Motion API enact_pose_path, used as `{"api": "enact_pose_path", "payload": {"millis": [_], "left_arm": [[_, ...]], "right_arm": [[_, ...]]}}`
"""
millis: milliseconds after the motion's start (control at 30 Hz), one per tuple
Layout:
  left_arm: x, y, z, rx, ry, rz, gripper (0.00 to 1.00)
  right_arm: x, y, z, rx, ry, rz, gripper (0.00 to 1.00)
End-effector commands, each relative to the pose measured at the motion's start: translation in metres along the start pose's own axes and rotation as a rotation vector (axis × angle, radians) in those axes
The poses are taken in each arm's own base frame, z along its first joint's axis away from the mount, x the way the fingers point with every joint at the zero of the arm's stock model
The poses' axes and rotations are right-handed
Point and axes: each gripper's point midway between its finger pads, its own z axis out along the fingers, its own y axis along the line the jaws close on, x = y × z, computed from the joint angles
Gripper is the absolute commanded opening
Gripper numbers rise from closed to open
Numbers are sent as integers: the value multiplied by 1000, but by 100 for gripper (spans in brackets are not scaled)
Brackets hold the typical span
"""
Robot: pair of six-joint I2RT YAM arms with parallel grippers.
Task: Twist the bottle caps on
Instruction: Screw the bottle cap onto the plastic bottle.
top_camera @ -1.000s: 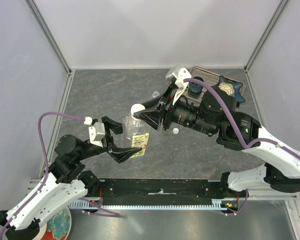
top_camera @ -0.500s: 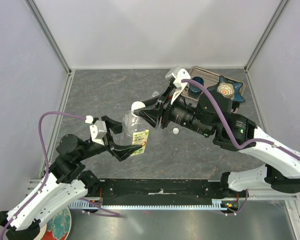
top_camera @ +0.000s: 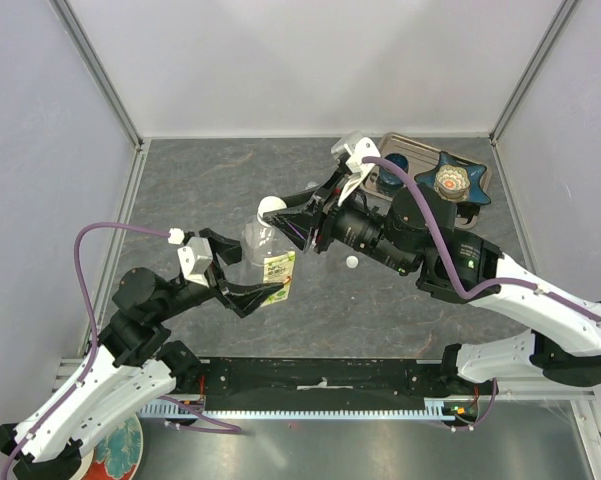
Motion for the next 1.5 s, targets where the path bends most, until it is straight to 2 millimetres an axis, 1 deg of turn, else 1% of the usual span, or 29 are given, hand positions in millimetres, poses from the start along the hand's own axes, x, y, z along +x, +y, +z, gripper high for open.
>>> {"api": "enact_pose_path", "payload": {"millis": [0,133,333,567,733,800,1000,1133,1333,1400,1433,1467], "left_arm": [[-71,12,0,-82,-245,94,2],[-66,13,0,-80,-233,115,2],[-69,19,0,-110,-240,137,2],[-70,32,-2,-181,-238,183,2],[-71,38,-3,-209,-238,202,2],[-73,40,-3,-218,-240,206,2],[-75,48,-5,-266,-249,221,2],[-77,53,-7,-293,-253,224,2],[-82,65,-11,-369,-266,228,2],[-85,74,-14,-420,-274,226,2],[-88,76,-16,-435,-274,256,2],[-90,85,-20,-493,-277,259,2]], "right_arm": [[94,8,0,-49,311,4,0],[96,6,0,-23,323,-4,0],[105,1,-2,38,355,-39,0],[113,-3,-3,91,380,-52,0],[123,-6,-2,136,387,-49,0],[126,-9,0,166,384,-49,0],[137,-10,10,219,383,-52,0],[145,-10,13,253,393,-72,0],[151,-17,12,324,395,-97,0],[154,-22,12,363,393,-115,0],[155,-23,11,378,394,-118,0],[157,-27,11,403,393,-129,0]]}}
